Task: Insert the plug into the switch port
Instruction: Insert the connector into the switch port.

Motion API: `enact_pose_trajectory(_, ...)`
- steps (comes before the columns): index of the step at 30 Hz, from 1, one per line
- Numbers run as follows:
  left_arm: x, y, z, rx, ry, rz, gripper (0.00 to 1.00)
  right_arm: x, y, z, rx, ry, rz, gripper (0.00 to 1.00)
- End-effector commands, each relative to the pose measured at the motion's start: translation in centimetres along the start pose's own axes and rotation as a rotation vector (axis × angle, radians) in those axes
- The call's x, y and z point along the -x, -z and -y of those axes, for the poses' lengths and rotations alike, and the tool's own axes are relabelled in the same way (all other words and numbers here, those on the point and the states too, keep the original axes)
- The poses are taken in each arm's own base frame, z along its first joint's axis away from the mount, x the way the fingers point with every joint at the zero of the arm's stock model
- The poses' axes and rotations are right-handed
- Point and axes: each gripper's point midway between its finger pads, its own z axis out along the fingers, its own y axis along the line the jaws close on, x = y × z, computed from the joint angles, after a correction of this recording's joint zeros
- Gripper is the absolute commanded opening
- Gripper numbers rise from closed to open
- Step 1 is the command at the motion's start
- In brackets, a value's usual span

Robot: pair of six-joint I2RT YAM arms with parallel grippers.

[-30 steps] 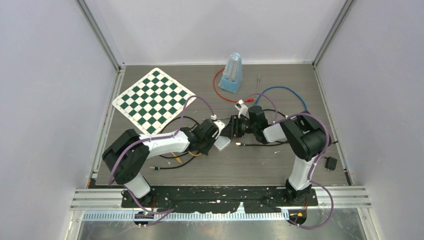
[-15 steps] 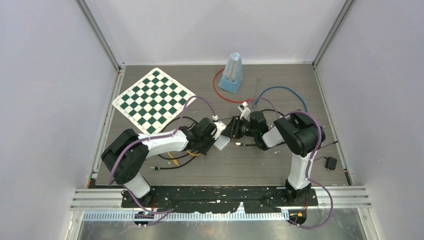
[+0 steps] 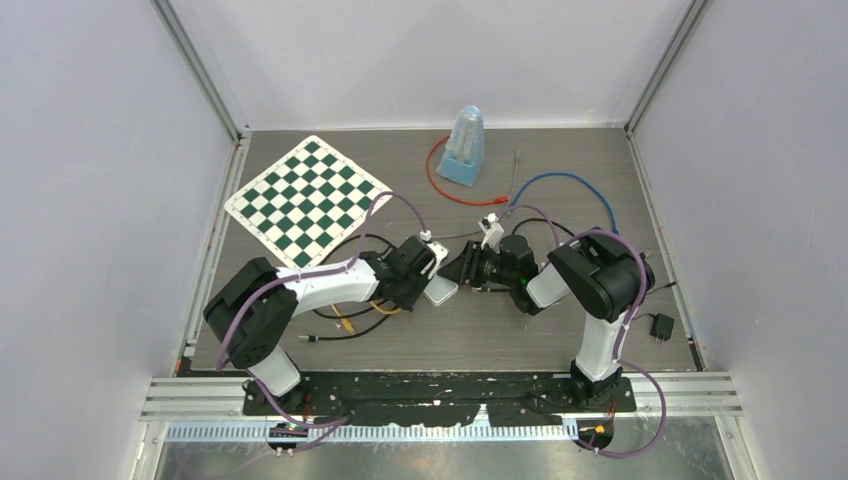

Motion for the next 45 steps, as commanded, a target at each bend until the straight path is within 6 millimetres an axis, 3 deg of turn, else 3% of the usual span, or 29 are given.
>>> enact_pose_trajectory(1, 18.4, 5.9, 0.8, -0.126, 0.213, 0.68, 0.0, -13.5, 5.3, -5.5, 0.178, -0.198, -0.57, 0.39)
enact_pose_trajectory(12, 20.5, 6.5, 4.5, -0.254, -0.06, 0.804, 0.0, -13.0, 4.3, -6.8, 0.289, -0.2, -0.587, 0.41)
enact_pose_trajectory(17, 19.5, 6.2, 6.1, -0.324, -0.146, 0.808, 0.0, -13.2, 3.7, -6.0, 0.287, -0.192, -0.607, 0.38)
enact_pose_trajectory(20, 19.1, 5.6, 5.8, -0.303, -0.147, 0.785, 0.0, -13.4, 3.8, -5.6, 0.288, -0.194, -0.616, 0.38)
enact_pose_trajectory(26, 19.7, 5.1, 4.1, -0.228, -0.113, 0.742, 0.0, -15.3, 5.9, -4.9, 0.274, -0.208, -0.658, 0.4)
enact_pose_trajectory(32, 20.3, 4.8, 0.8, -0.081, 0.029, 0.705, 0.0, -15.6, 6.6, -4.9, 0.256, -0.228, -0.644, 0.38)
enact_pose_trajectory(37, 19.7, 4.5, 2.2, -0.099, -0.005, 0.675, 0.0, -14.9, 7.1, -5.8, 0.258, -0.255, -0.603, 0.39)
enact_pose_trajectory(42, 18.6, 4.6, 1.8, -0.078, 0.018, 0.693, 0.0, -13.9, 6.5, -6.0, 0.238, -0.26, -0.551, 0.38)
enact_pose_trajectory(45, 19.3, 5.8, 4.3, -0.227, -0.01, 0.739, 0.0, -14.1, 6.0, -5.5, 0.227, -0.264, -0.561, 0.38)
